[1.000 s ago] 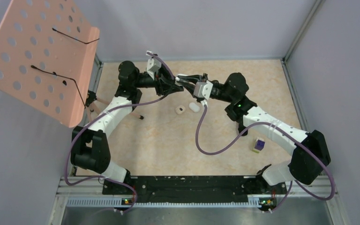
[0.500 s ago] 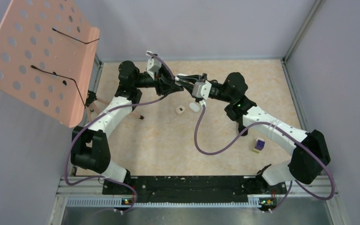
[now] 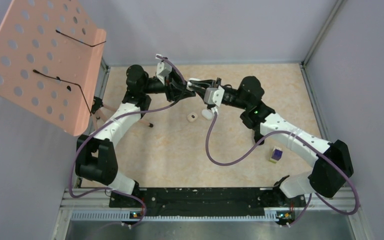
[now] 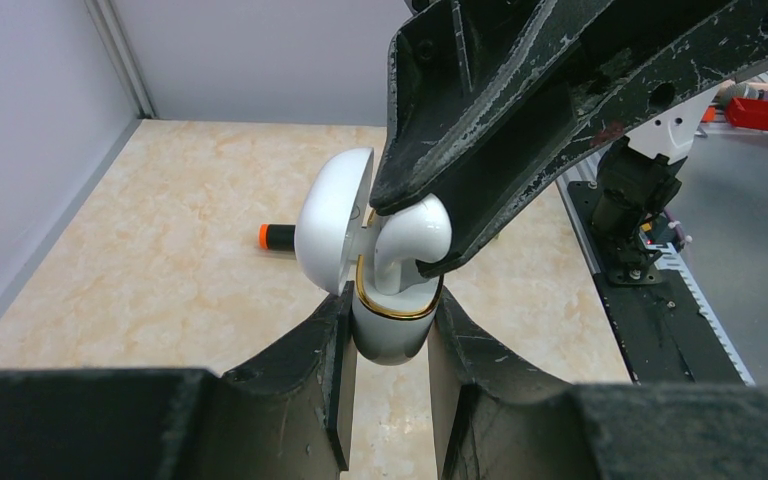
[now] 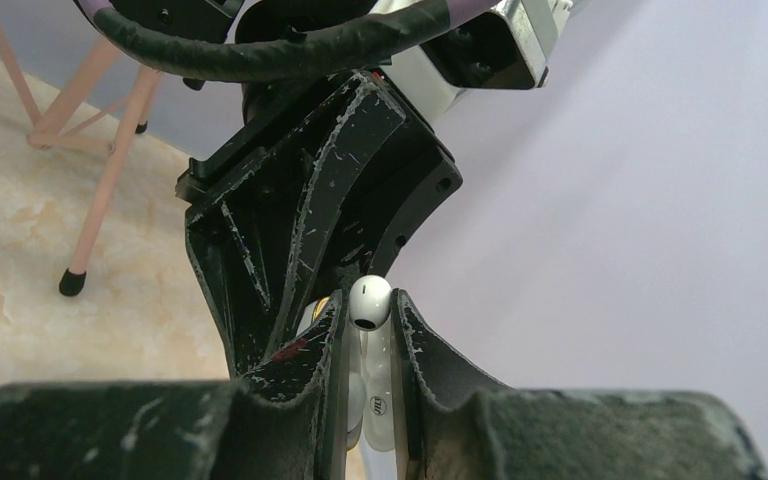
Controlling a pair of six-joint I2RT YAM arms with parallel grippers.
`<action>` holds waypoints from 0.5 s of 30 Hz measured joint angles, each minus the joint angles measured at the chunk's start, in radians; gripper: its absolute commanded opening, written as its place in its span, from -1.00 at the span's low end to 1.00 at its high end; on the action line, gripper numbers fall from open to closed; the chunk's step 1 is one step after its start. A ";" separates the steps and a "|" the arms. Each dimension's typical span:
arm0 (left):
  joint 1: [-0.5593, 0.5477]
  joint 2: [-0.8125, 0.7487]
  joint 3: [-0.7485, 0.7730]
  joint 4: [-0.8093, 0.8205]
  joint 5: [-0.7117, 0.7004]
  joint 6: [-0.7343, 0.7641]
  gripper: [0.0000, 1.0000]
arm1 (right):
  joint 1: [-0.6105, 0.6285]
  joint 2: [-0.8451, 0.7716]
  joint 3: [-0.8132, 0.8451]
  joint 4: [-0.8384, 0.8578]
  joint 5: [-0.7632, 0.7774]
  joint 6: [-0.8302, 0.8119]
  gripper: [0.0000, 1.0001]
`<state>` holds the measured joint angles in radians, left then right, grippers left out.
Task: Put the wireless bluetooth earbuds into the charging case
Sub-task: Place the earbud in the charging case.
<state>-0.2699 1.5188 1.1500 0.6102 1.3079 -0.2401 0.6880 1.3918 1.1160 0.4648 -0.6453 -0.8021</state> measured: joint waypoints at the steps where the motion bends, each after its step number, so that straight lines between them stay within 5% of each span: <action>1: 0.000 0.000 0.000 0.000 0.000 0.000 -1.00 | 0.001 -0.002 0.000 -0.006 0.003 -0.002 -0.98; 5: 0.001 -0.003 -0.003 -0.001 -0.005 0.000 -1.00 | 0.004 -0.003 0.010 -0.027 0.013 -0.009 -0.97; 10: 0.002 -0.005 -0.007 -0.001 -0.008 0.003 -1.00 | 0.004 -0.003 0.036 -0.080 0.017 -0.010 -0.55; 15: 0.002 -0.008 -0.010 0.000 -0.011 0.007 -1.00 | 0.004 -0.002 0.078 -0.170 0.026 -0.010 -0.41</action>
<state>-0.2680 1.5108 1.1397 0.6098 1.2968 -0.2329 0.6922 1.3899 1.1938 0.2951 -0.6193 -0.8120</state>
